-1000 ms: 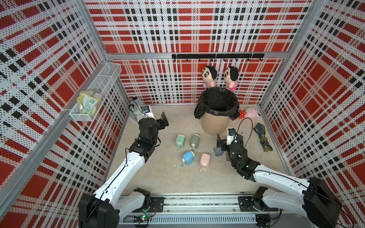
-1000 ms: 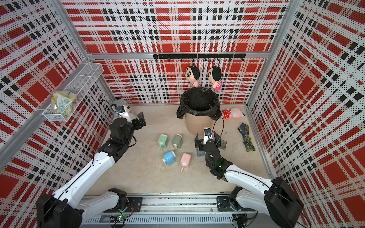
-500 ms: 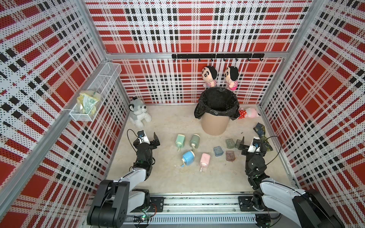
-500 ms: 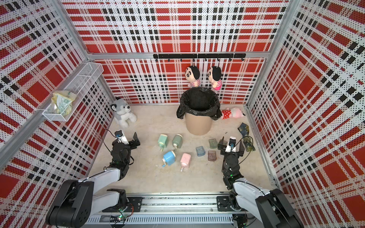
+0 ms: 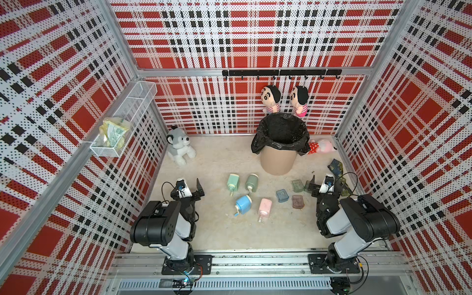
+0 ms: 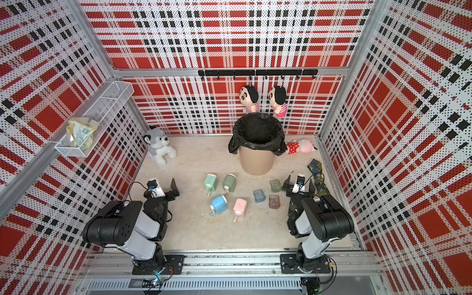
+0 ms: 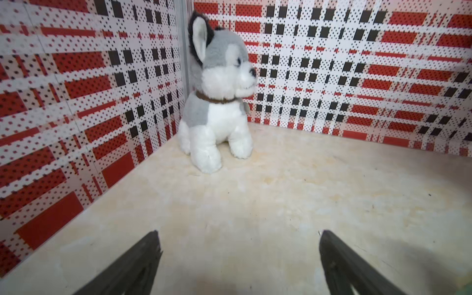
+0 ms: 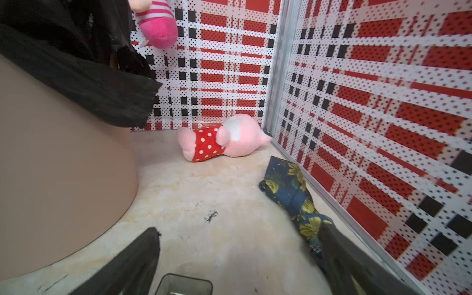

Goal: Take out the pencil sharpener tray and clean the shavings
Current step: Reset both arms

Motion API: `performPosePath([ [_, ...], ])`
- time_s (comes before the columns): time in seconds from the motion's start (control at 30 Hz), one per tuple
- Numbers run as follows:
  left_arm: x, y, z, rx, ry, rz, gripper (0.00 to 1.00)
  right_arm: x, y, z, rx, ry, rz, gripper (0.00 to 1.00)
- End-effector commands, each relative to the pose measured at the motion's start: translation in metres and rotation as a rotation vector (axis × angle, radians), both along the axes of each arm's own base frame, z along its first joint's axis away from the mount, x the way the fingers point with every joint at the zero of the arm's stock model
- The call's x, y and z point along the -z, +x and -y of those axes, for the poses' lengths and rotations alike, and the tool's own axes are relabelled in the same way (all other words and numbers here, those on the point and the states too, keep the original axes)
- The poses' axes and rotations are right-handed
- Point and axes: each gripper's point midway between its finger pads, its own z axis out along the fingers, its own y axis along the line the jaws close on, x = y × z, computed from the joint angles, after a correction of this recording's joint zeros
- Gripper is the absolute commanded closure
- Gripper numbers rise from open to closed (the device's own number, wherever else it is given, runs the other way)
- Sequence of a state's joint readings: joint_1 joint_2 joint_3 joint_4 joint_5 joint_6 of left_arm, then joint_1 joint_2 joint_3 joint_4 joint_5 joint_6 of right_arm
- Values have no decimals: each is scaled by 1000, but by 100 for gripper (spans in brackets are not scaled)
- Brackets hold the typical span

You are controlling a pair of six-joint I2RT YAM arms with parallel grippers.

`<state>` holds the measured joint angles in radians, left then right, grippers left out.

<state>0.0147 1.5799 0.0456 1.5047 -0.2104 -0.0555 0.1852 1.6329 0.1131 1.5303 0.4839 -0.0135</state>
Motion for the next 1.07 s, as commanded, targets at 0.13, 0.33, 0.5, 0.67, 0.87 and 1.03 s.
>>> performPosePath([
  [0.13, -33, 34, 1, 25, -29, 95, 2, 6, 41, 5, -68, 80, -101, 0],
  [0.33, -33, 33, 1, 30, -29, 93, 2, 6, 41, 8, -79, 96, -93, 0],
  [0.5, -33, 33, 1, 30, -29, 94, 2, 6, 41, 9, -80, 96, -95, 0],
  [0.67, -33, 33, 1, 30, -29, 94, 2, 6, 42, 8, -83, 95, -97, 0],
  [0.87, -33, 33, 1, 30, -29, 94, 2, 8, 43, 7, -84, 95, -107, 0],
  [1.03, -34, 32, 3, 47, -32, 99, 2, 7, 41, 8, -84, 95, -99, 0],
])
